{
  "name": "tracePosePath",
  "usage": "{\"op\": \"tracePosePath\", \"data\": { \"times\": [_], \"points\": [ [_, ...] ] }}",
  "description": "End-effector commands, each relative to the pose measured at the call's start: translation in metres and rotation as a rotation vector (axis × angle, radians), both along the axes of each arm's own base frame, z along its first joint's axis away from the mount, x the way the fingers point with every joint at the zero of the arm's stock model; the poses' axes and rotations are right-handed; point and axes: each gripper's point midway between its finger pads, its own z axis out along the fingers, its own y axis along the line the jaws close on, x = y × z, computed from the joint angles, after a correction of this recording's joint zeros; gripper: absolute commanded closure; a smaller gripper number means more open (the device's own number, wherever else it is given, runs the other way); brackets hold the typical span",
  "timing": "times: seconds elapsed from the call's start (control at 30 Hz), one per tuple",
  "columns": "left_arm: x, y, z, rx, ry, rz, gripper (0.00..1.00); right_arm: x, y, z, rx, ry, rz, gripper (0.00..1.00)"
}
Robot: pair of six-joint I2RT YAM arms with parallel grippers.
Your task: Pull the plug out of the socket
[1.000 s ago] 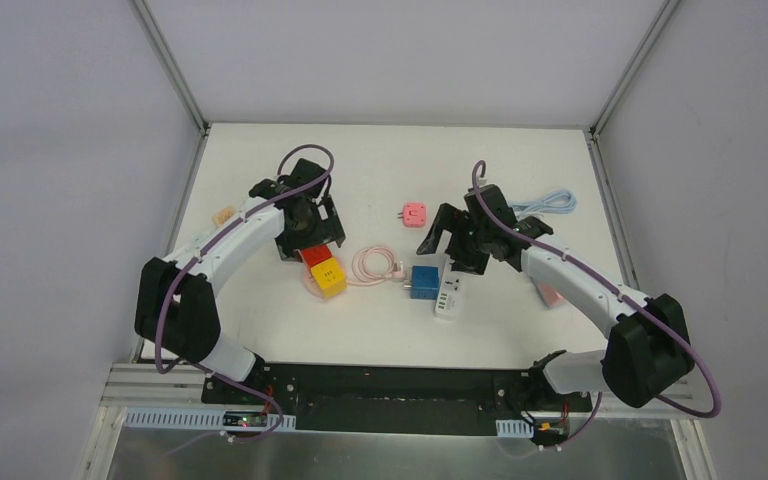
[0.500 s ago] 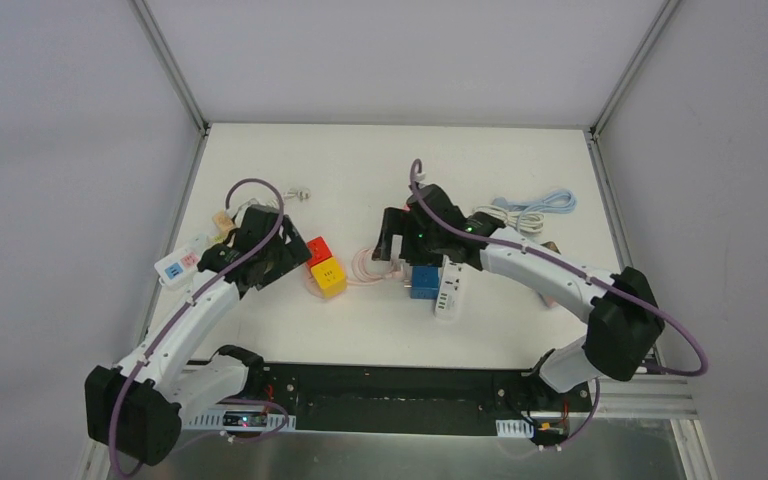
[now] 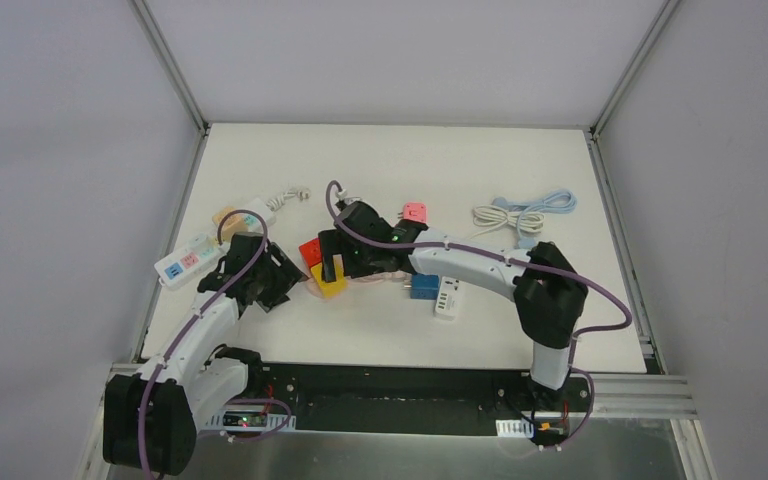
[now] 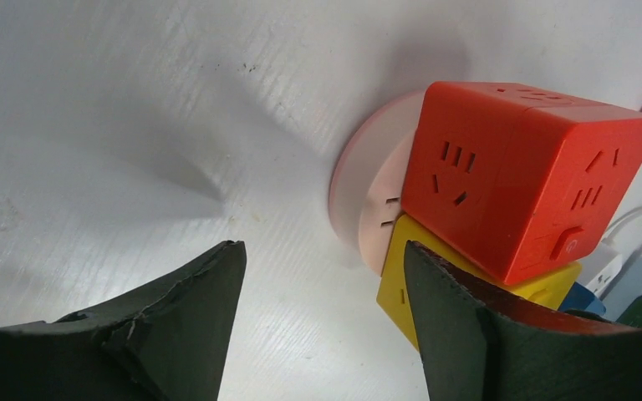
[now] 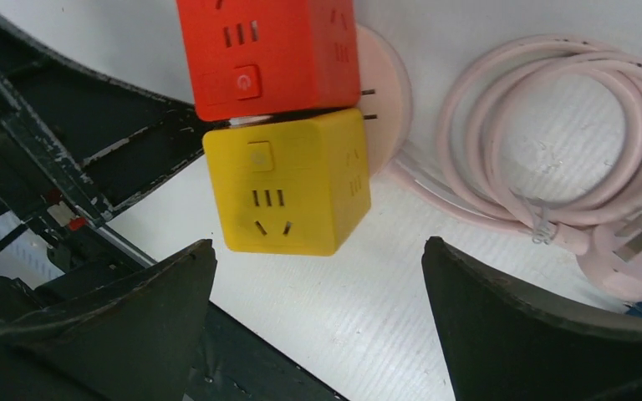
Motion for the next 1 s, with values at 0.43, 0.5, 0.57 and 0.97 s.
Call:
{"op": "tracePosePath", "data": {
  "times": [0.43, 0.5, 0.57, 0.97],
  "points": [
    [0.026, -0.018, 0.009, -0.055, -0.066, -0.106, 0.48, 0.028, 0.022, -0.024, -0.216, -0.186, 0.073, 0.24],
    [0.029, -0.022, 0.011, -0.069, -0.071, -0.131, 0.45, 0.035, 0.015, -0.027, -0.253, -0.187, 0.011, 0.31],
    [0.03, -0.027, 0.014, -0.086, -0.07, -0.159, 0.42, 0.04, 0.005, -0.029, -0.289, -0.17, -0.053, 0.33],
    [0.04, -0.029, 0.023, -0.033, -0.009, -0.277, 0.34, 0.036, 0.015, -0.014, -0.192, -0.096, -0.065, 0.13]
  ]
}}
